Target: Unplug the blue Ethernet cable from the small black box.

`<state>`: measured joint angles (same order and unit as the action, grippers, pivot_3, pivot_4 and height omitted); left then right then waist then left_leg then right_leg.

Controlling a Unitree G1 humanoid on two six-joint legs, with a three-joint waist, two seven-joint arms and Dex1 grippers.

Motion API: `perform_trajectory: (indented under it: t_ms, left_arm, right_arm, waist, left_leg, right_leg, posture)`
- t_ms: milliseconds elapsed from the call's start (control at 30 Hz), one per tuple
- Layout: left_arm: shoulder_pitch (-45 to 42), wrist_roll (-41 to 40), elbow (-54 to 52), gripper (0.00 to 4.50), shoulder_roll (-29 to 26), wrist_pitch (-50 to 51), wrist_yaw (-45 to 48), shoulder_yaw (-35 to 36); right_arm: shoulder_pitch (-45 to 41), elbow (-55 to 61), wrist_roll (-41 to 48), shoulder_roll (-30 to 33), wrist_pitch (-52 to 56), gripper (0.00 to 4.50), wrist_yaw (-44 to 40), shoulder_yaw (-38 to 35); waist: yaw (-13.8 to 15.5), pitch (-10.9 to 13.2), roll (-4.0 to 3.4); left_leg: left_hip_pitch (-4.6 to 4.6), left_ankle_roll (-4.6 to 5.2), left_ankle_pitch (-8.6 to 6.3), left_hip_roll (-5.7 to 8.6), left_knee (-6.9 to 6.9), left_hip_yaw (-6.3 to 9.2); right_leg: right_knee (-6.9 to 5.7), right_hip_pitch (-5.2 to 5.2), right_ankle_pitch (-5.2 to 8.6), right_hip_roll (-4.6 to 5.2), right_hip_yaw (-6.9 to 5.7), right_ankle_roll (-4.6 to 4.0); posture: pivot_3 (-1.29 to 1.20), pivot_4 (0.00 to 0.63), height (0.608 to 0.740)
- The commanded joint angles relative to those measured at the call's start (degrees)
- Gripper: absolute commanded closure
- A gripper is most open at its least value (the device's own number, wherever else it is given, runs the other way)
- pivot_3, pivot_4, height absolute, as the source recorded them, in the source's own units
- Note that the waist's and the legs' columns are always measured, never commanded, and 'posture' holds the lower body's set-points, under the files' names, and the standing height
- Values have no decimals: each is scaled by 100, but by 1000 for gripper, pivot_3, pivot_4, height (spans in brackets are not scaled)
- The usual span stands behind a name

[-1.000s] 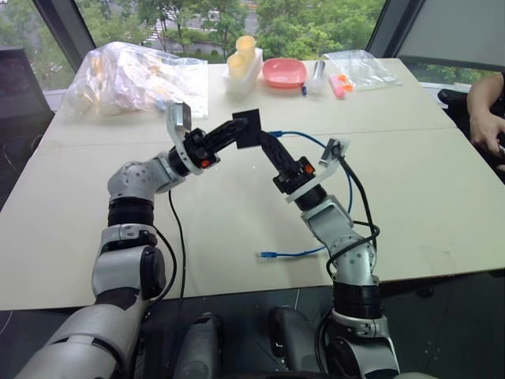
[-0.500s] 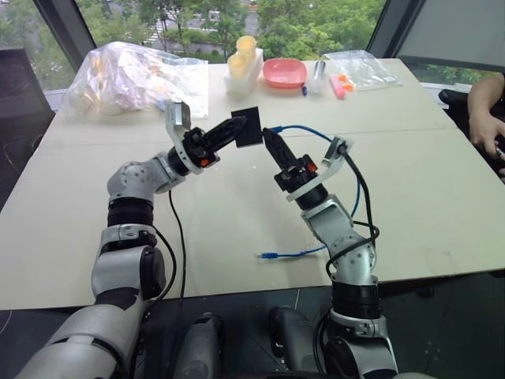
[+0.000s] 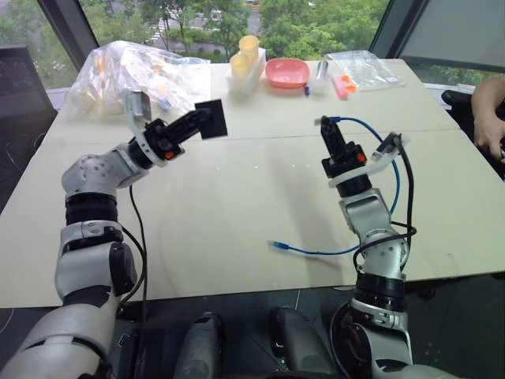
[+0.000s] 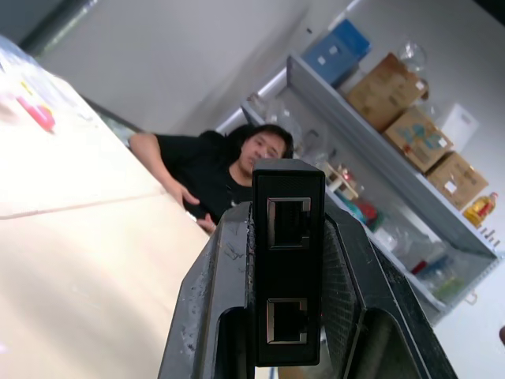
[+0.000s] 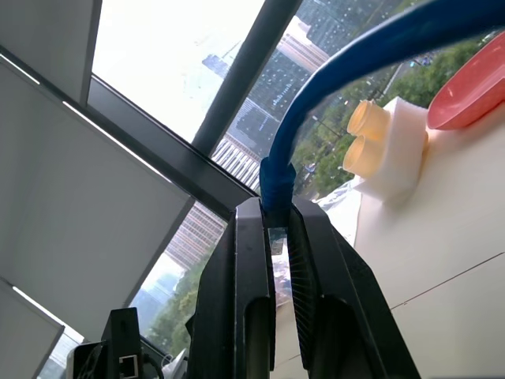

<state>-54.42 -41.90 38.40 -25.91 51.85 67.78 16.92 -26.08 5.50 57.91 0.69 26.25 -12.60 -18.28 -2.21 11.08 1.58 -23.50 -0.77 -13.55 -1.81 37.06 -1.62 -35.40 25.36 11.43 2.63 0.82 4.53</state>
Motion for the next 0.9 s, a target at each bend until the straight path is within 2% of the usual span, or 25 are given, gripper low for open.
perform_trajectory:
  t_ms: [33, 100, 200, 267, 367, 467, 667, 700, 800, 900]
  left_arm:
    - [159, 1276, -445, 4005, 505, -1893, -796, -850]
    - [242, 1816, -462, 4005, 901, -2888, -1264, -1149]
    - [318, 2189, -349, 4005, 1433, -3871, -1737, -1294]
    - [436, 2558, -260, 4005, 1675, -4508, -1922, -1555]
    - [539, 2932, -106, 4005, 1920, -5143, -2209, -1788]
    - [519, 3044, 114, 4005, 2125, -5537, -2525, -1757]
    - [509, 3348, 741, 4005, 2530, -6231, -2783, -1917]
    - [498, 3394, 863, 4005, 2557, -6344, -2812, -1918]
    - [475, 3460, 1197, 4005, 2600, -6545, -2796, -1890]
    - [476, 3453, 1433, 4005, 2631, -6654, -2755, -1822]
  right_arm:
    - [-67, -302, -671, 529, 379, 4467, 459, 187]
    - [-80, -464, -887, 796, 715, 4467, 763, 244]
    - [-112, -523, -1053, 1147, 1252, 4467, 1019, 284]
    - [-48, -417, -1416, 1478, 1384, 4467, 803, 565]
    - [-46, -390, -1579, 1635, 1524, 4467, 801, 597]
    - [-33, -375, -1732, 1722, 1672, 3324, 828, 597]
    - [302, 213, -2359, 2201, 2048, 155, 658, 1132]
    - [368, 320, -2400, 2258, 2093, 21, 616, 1174]
    - [613, 799, -2467, 2477, 2164, 21, 314, 1313]
    - [788, 1087, -2361, 2394, 2150, 21, 209, 1160]
  waist:
    - [63, -1, -1]
    - [128, -1, -1]
    - [154, -1, -2]
    - [154, -1, -2]
    - [133, -1, -2]
    - [140, -1, -2]
    - [161, -1, -2]
    - [159, -2, -2]
    - [159, -1, -2]
    - [142, -2, -2]
  left_leg:
    - [3, 0, 0, 0, 1, 0]
    - [5, 0, 0, 3, 2, -10]
    - [-11, 0, 0, 2, 2, -18]
    - [-25, 2, -1, 3, 3, -17]
    - [-23, 18, -11, 4, 3, -23]
    - [-20, 23, -13, 2, 4, -20]
    - [-23, 23, -13, 4, 9, -21]
    - [-24, 24, -13, 6, 9, -21]
    - [-27, 25, -14, 7, 11, -21]
    - [-25, 26, -14, 6, 13, -19]
  right_leg:
    - [2, -5, 2, 5, 0, -4]
    - [7, -6, 10, 10, 7, -24]
    - [12, 7, 10, 13, 14, -25]
    - [18, 16, 8, 9, 13, -22]
    - [24, 16, -1, 1, 16, -3]
    - [21, 16, -2, -6, 15, -1]
    - [24, 13, -4, -4, 14, 5]
    - [26, 13, -3, -2, 14, 6]
    - [28, 13, -3, -1, 14, 7]
    - [27, 12, -4, -4, 13, 7]
  posture:
    - [0, 150, 740]
    - [0, 150, 740]
    - [0, 150, 740]
    - [0, 150, 740]
    - [0, 150, 740]
    - [0, 150, 740]
    - [0, 150, 740]
    - [0, 150, 740]
    - [0, 150, 740]
    - [0, 150, 740]
